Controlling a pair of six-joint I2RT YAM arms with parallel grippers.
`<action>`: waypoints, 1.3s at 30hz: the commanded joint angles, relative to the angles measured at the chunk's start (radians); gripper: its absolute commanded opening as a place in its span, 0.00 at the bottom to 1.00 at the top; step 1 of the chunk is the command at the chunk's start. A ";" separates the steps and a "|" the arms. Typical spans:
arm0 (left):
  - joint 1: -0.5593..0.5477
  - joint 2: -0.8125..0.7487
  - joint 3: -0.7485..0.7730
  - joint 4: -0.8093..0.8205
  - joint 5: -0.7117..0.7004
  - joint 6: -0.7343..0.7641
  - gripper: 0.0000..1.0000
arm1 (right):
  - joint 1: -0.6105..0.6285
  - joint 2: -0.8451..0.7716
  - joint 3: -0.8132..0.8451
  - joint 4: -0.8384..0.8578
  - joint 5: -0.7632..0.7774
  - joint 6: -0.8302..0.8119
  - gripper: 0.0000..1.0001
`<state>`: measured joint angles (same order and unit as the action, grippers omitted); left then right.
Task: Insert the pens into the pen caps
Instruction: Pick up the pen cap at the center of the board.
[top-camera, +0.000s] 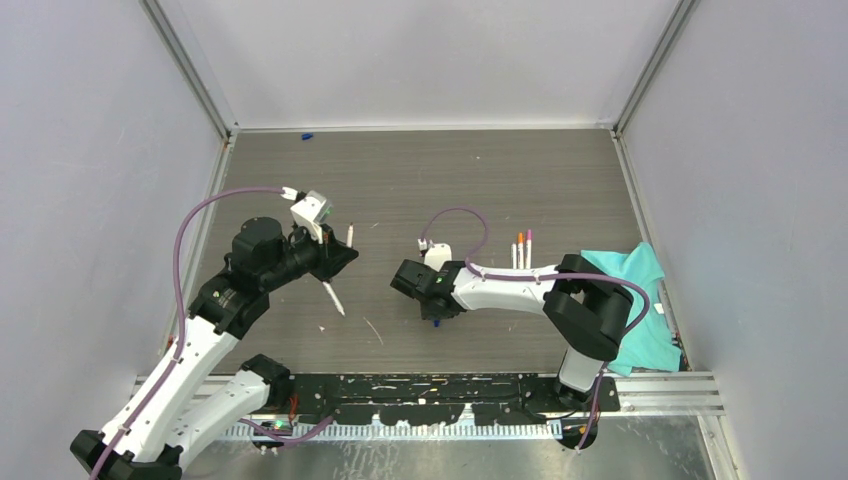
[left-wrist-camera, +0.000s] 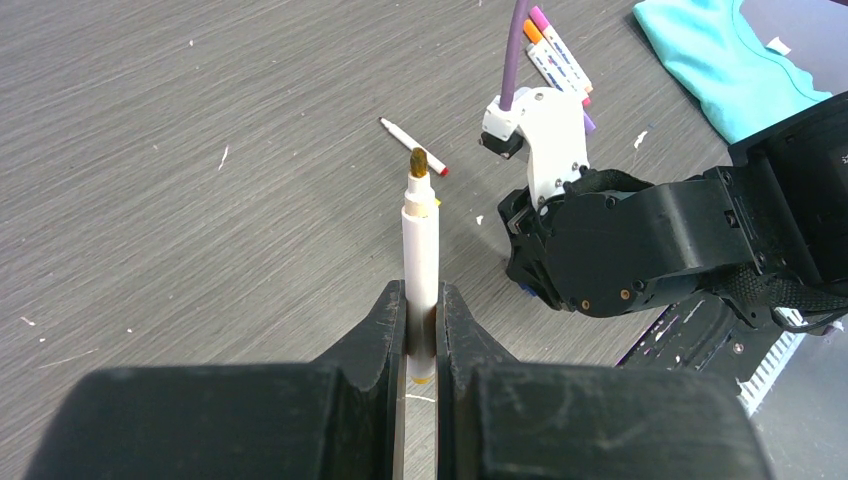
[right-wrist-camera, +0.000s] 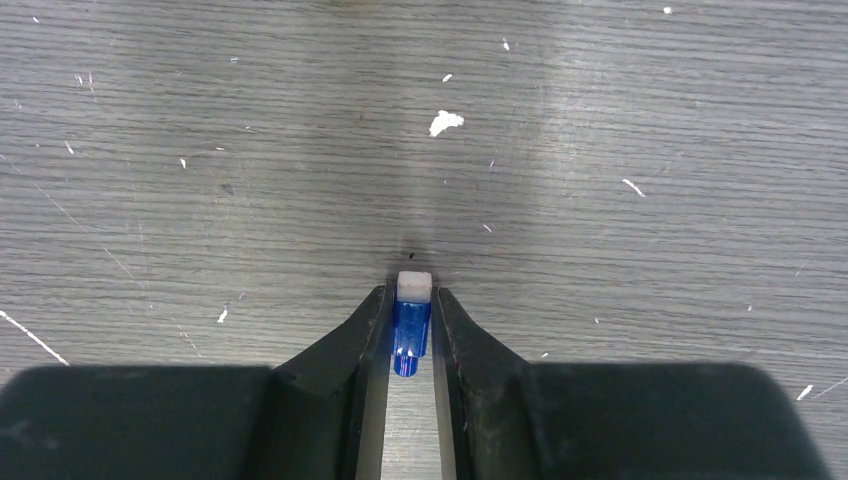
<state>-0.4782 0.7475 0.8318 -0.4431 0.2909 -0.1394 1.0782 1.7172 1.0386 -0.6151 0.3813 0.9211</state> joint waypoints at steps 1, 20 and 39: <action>-0.005 -0.020 0.005 0.030 0.008 0.009 0.00 | 0.006 -0.010 0.010 -0.002 0.025 0.024 0.24; -0.005 -0.038 -0.010 0.103 0.130 -0.182 0.00 | -0.071 -0.194 -0.052 0.037 -0.053 0.002 0.01; 0.004 0.134 -0.067 0.434 0.613 -0.321 0.00 | -0.290 -0.565 -0.024 0.727 -0.463 -0.117 0.01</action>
<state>-0.4778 0.8883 0.7628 -0.1066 0.8181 -0.4564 0.7845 1.2152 1.0405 -0.1932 0.0292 0.7662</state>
